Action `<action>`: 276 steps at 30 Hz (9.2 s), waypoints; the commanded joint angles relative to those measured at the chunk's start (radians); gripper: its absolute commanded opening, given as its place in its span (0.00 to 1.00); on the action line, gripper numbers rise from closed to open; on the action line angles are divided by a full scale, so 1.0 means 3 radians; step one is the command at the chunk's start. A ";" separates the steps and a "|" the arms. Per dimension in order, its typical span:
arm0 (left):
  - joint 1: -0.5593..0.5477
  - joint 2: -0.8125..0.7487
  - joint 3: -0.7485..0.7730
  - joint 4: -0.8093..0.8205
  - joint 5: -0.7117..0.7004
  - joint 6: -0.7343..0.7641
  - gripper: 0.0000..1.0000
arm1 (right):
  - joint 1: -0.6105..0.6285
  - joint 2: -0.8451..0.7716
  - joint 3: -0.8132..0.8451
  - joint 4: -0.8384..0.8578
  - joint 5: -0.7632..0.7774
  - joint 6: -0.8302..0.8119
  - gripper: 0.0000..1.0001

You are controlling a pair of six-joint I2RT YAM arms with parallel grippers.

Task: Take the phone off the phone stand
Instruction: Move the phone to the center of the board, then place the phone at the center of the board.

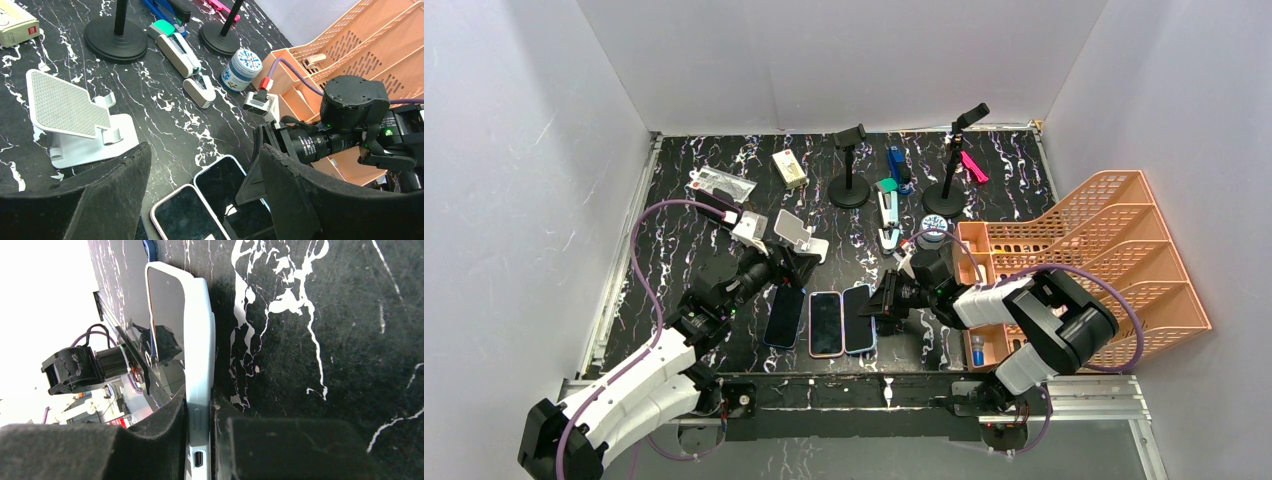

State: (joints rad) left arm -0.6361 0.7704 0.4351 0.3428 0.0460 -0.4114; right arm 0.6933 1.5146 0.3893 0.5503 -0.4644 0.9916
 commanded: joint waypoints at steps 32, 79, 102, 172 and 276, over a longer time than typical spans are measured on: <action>0.0019 -0.0027 0.0094 0.0106 0.0041 0.0042 0.75 | 0.0040 0.0342 0.0048 0.0906 -0.0077 0.0464 0.00; 0.0019 -0.0052 0.0089 0.0104 0.0064 0.0052 0.75 | 0.0170 0.0340 0.0203 0.0607 0.0047 0.0228 0.00; 0.0019 -0.0046 0.0091 0.0110 0.0085 0.0049 0.75 | 0.0170 0.0530 0.0315 0.0534 -0.0158 0.0208 0.00; 0.0019 -0.0021 0.0094 0.0119 0.0095 0.0037 0.76 | -0.0070 0.0380 0.0147 -0.0126 0.0053 -0.0058 0.50; 0.0896 0.1265 0.0465 -0.0222 -0.0478 -0.1647 0.63 | -0.0133 -0.1943 0.0069 -0.1362 0.1159 -0.1447 0.52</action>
State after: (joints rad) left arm -0.3801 1.1309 0.5381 0.2153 -0.0990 -0.8871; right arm 0.6556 0.9710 0.4149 0.1261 -0.1329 0.5720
